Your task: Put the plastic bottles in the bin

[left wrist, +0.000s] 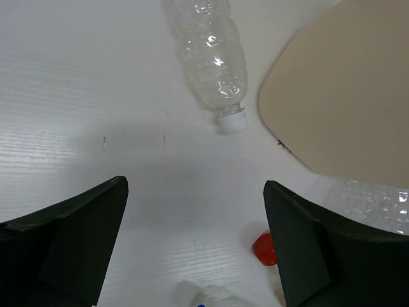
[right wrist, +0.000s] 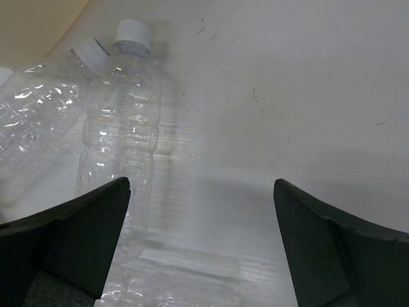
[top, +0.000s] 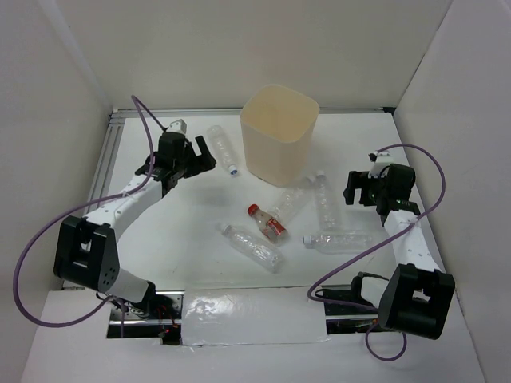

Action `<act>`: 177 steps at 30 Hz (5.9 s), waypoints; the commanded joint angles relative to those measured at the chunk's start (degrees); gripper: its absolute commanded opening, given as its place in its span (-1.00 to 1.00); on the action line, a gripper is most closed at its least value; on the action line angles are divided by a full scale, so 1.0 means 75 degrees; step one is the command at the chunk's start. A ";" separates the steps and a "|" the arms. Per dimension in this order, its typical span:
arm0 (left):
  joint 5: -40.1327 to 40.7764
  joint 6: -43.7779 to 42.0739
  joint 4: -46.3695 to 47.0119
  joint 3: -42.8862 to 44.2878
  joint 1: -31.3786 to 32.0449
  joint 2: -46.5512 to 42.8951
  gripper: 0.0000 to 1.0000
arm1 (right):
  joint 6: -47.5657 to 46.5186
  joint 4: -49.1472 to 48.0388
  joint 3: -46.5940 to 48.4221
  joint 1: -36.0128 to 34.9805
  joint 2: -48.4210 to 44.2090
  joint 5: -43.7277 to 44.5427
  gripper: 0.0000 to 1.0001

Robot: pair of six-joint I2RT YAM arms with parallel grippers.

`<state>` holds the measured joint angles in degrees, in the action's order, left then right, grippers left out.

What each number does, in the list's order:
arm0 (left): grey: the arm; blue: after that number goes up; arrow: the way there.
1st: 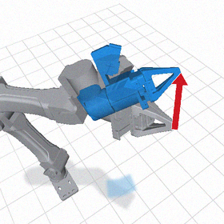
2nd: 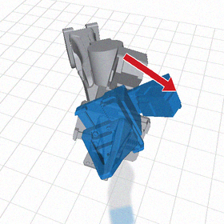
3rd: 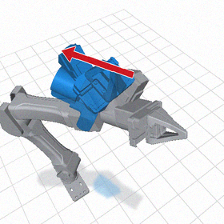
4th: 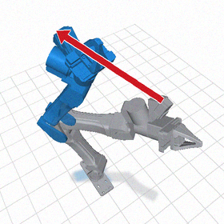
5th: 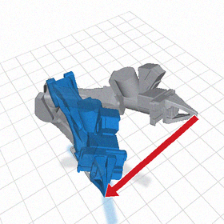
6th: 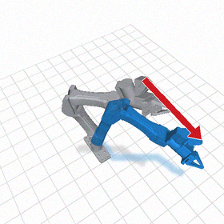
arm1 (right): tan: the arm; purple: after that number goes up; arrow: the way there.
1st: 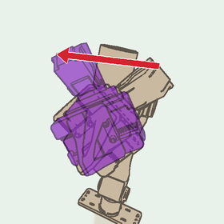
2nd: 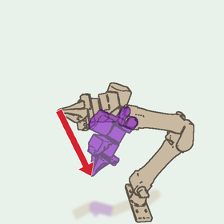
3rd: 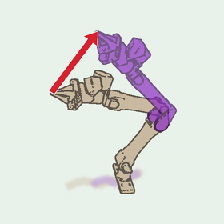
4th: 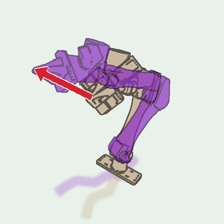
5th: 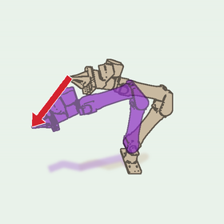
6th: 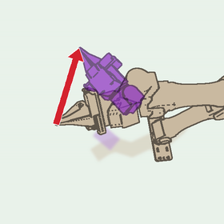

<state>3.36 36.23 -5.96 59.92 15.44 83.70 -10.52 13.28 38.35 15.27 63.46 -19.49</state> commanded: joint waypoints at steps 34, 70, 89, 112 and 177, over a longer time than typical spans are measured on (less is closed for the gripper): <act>0.1848 0.0361 -0.1231 0.5720 0.0613 0.5678 1.00 | -0.1339 0.0679 0.0231 0.0027 0.0046 -0.1433 0.98; -0.0143 -0.1901 0.3665 0.4324 0.2206 0.1505 -0.25 | -0.6916 0.2882 0.0031 0.0027 0.0691 -0.3660 0.51; 0.1627 -0.3012 0.3197 0.7281 0.3085 0.3631 0.98 | -1.1520 0.5869 0.0031 0.0027 0.0443 -0.3039 0.78; 0.3479 0.5233 -0.2793 -0.1227 0.6261 -0.2946 0.98 | -0.6125 0.3962 0.2033 0.0097 0.0806 -0.4455 0.63; 0.2963 0.5728 -0.1655 -0.1414 0.6332 0.0746 0.95 | 0.0489 -0.2474 0.7470 -0.3500 0.3912 -0.3941 -0.49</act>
<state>25.34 79.64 -17.34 50.24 62.57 89.62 -7.03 -0.62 87.94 -9.76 91.50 -49.10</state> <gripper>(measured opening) 0.983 0.637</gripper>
